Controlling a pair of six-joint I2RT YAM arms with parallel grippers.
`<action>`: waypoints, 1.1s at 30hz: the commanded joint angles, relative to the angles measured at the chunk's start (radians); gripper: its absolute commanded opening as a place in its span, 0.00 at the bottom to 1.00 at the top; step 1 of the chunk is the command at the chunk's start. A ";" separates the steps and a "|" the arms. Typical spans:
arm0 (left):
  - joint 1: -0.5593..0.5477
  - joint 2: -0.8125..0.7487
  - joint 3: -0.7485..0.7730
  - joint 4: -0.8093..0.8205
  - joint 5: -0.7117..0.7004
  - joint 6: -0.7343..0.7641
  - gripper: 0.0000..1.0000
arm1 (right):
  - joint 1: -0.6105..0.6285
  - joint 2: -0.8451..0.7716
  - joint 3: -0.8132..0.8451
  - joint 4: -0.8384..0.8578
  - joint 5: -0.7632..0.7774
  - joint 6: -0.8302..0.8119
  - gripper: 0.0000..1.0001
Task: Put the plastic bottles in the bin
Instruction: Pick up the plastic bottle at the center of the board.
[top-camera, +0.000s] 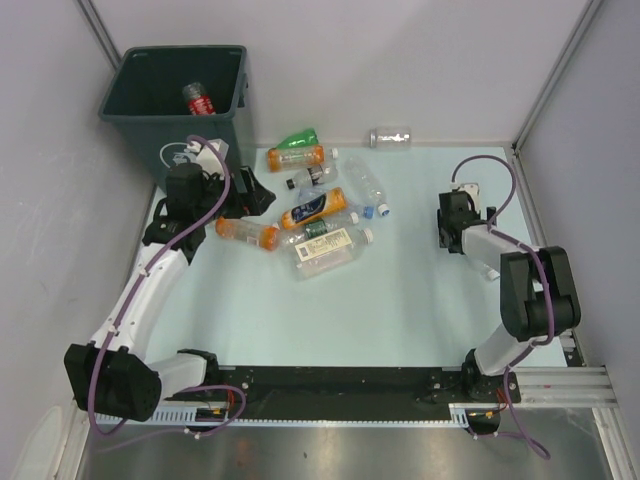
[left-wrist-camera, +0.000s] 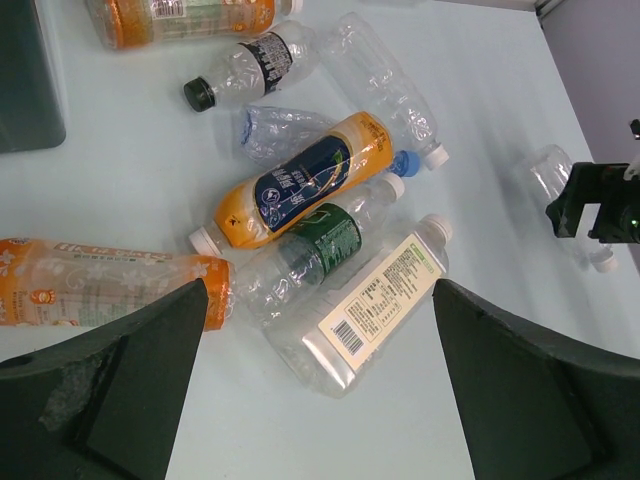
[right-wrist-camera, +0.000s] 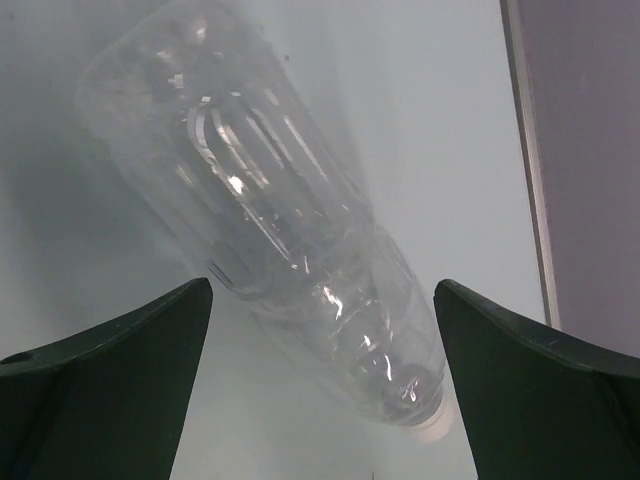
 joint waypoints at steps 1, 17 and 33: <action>0.005 -0.006 -0.004 0.033 0.021 -0.012 1.00 | -0.004 0.066 0.065 0.028 0.081 -0.062 0.98; 0.007 0.013 -0.001 0.026 0.017 -0.011 1.00 | -0.019 0.130 0.140 -0.057 -0.121 0.066 0.92; 0.008 0.009 -0.007 0.052 0.084 -0.014 1.00 | 0.093 -0.063 0.137 -0.145 -0.244 0.255 0.39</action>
